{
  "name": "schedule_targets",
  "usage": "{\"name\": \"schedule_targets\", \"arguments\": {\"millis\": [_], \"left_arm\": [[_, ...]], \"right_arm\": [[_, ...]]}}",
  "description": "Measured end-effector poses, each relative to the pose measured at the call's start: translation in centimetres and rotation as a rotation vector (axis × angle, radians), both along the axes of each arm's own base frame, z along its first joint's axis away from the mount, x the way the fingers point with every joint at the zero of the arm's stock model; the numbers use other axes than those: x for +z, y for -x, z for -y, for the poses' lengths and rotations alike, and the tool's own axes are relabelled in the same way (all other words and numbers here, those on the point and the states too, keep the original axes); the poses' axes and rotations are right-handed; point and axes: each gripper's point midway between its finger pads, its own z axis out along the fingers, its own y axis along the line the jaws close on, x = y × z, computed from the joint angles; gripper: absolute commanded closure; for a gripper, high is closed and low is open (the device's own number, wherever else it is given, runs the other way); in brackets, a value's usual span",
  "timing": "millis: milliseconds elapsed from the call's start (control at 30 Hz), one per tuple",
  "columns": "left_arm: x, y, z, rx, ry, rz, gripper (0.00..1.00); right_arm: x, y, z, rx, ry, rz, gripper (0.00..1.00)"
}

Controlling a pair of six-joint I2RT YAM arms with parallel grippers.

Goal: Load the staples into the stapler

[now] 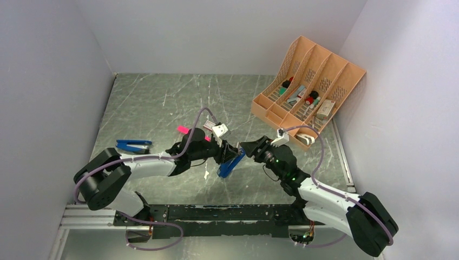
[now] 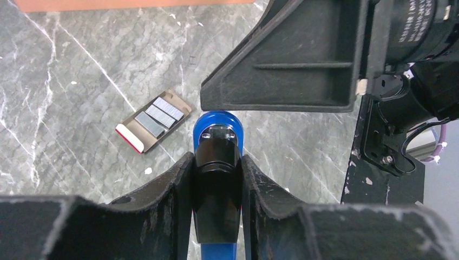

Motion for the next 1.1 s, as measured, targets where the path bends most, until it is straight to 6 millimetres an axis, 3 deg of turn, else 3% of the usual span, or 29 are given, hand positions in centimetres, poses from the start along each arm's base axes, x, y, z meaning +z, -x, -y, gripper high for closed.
{"name": "schedule_targets", "arguments": {"millis": [267, 500, 700, 1100], "left_arm": [[-0.5, 0.0, 0.0, -0.001, -0.010, -0.008, 0.93], [-0.5, 0.0, 0.0, -0.001, -0.009, -0.009, 0.93], [-0.5, 0.1, 0.1, 0.000, -0.008, -0.014, 0.93], [-0.6, -0.1, 0.0, 0.015, -0.007, -0.028, 0.93]], "right_arm": [[0.5, 0.0, -0.3, 0.011, -0.016, 0.016, 0.44], [-1.7, 0.1, -0.5, 0.017, 0.012, -0.053, 0.49], [-3.3, 0.5, -1.1, 0.046, 0.022, -0.106, 0.58], [-2.7, 0.4, -2.0, 0.071, -0.030, -0.099, 0.87]]}}
